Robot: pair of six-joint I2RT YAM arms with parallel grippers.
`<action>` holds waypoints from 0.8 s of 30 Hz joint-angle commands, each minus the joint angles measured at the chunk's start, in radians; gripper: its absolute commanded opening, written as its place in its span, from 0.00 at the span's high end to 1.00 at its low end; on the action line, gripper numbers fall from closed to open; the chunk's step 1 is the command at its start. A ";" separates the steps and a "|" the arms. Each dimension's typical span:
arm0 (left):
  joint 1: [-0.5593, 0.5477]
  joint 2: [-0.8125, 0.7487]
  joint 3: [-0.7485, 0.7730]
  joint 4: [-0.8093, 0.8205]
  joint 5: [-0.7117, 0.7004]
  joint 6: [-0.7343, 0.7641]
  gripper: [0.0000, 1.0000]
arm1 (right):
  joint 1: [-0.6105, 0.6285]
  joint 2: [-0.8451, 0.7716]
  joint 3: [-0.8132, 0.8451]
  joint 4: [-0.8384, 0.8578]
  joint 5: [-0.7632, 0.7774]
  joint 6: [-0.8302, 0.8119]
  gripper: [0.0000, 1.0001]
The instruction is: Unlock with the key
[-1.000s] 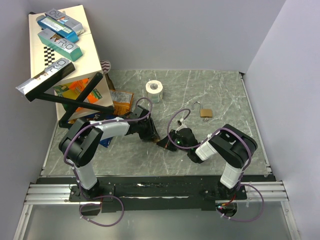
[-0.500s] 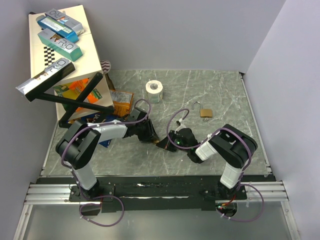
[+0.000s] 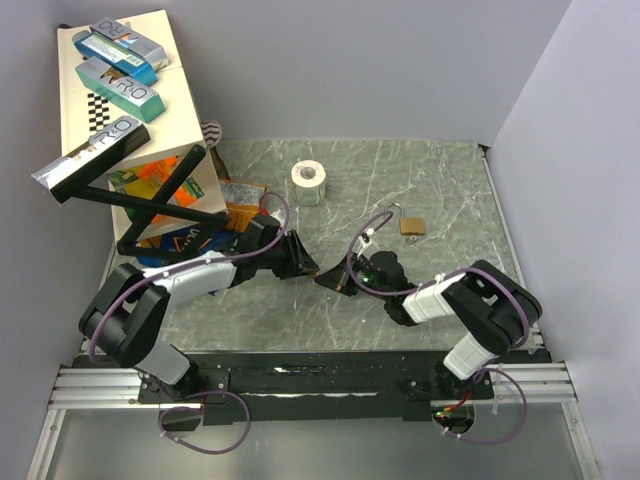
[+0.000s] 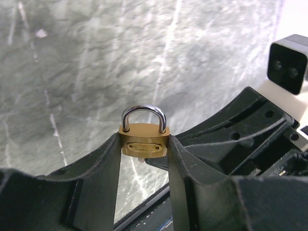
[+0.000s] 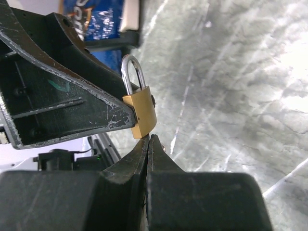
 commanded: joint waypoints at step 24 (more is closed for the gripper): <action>-0.010 -0.262 -0.149 0.266 0.276 -0.038 0.99 | -0.049 -0.215 0.058 0.038 -0.049 -0.006 1.00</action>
